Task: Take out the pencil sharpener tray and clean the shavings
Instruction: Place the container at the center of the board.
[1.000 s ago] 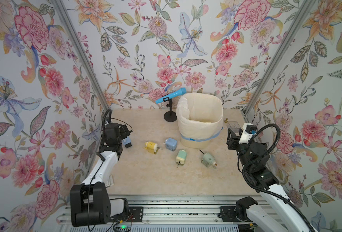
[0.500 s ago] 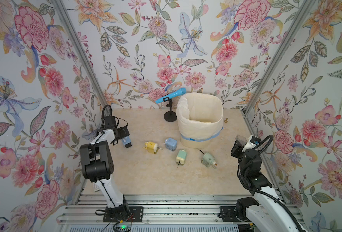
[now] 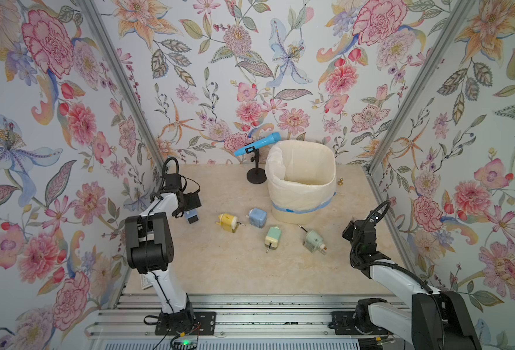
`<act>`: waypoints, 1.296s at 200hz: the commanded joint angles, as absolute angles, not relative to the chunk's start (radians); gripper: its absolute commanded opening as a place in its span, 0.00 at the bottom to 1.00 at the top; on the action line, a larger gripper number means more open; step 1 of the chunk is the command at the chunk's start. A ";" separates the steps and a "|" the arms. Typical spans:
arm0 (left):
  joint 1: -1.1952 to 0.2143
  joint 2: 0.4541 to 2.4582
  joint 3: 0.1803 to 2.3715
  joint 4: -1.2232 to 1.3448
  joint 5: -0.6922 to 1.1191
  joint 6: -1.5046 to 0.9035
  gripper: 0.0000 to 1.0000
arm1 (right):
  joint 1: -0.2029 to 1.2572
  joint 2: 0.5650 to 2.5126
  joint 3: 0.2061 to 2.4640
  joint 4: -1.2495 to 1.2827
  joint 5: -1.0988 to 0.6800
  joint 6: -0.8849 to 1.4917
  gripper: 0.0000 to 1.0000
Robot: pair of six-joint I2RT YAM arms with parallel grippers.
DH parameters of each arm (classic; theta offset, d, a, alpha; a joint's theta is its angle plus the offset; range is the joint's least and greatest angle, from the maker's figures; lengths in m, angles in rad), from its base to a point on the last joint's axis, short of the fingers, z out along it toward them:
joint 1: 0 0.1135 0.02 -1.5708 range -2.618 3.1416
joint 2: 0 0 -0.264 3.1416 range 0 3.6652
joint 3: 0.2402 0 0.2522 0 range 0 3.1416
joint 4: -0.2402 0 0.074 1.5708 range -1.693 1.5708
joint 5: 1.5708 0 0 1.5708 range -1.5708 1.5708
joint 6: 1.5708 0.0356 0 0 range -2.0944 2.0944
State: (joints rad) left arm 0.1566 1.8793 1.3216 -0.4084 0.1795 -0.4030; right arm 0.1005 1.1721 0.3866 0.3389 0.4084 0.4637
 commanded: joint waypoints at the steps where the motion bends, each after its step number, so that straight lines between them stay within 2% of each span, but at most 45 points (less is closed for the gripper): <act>1: 0.155 1.908 1.336 -0.441 0.160 -0.369 0.82 | 0.089 1.241 0.466 0.351 0.377 0.520 0.41; 48: 0.150 1.941 1.335 -0.450 0.176 -0.350 0.64 | 0.057 1.466 0.645 0.388 0.389 0.502 0.41; 60: 0.152 1.939 1.326 -0.446 0.170 -0.349 0.55 | 0.056 1.503 0.673 0.403 0.406 0.485 0.41; 76: 0.152 1.925 1.311 -0.432 0.159 -0.356 0.47 | 0.041 1.546 0.713 0.418 0.401 0.479 0.41; 85: 0.152 1.910 1.301 -0.416 0.158 -0.365 0.39 | 0.027 1.571 0.733 0.432 0.387 0.466 0.42; 103: 0.151 1.859 1.261 -0.350 0.157 -0.398 0.26 | 0.011 1.617 0.788 0.424 0.374 0.442 0.42; 127: 0.128 1.735 1.117 -0.155 0.103 -0.479 0.16 | -0.006 1.641 0.792 0.445 0.343 0.479 0.42; 144: 0.079 1.623 0.957 0.058 -0.006 -0.529 0.14 | -0.005 1.636 0.770 0.485 0.341 0.492 0.42; 169: -0.044 1.455 0.683 0.427 -0.266 -0.571 0.22 | -0.005 1.643 0.767 0.503 0.322 0.500 0.43; 193: -0.163 1.388 0.456 0.760 -0.528 -0.561 0.24 | -0.005 1.671 0.777 0.523 0.302 0.531 0.43; 199: -0.189 1.389 0.422 0.825 -0.577 -0.550 0.21 | -0.007 1.683 0.791 0.508 0.296 0.551 0.43; 224: -0.269 1.420 0.379 0.903 -0.738 -0.541 0.21 | -0.034 1.775 0.917 0.338 0.216 0.664 0.41; 259: -0.377 1.443 0.287 1.033 -0.902 -0.550 0.21 | -0.030 1.853 1.051 0.152 0.237 0.671 0.40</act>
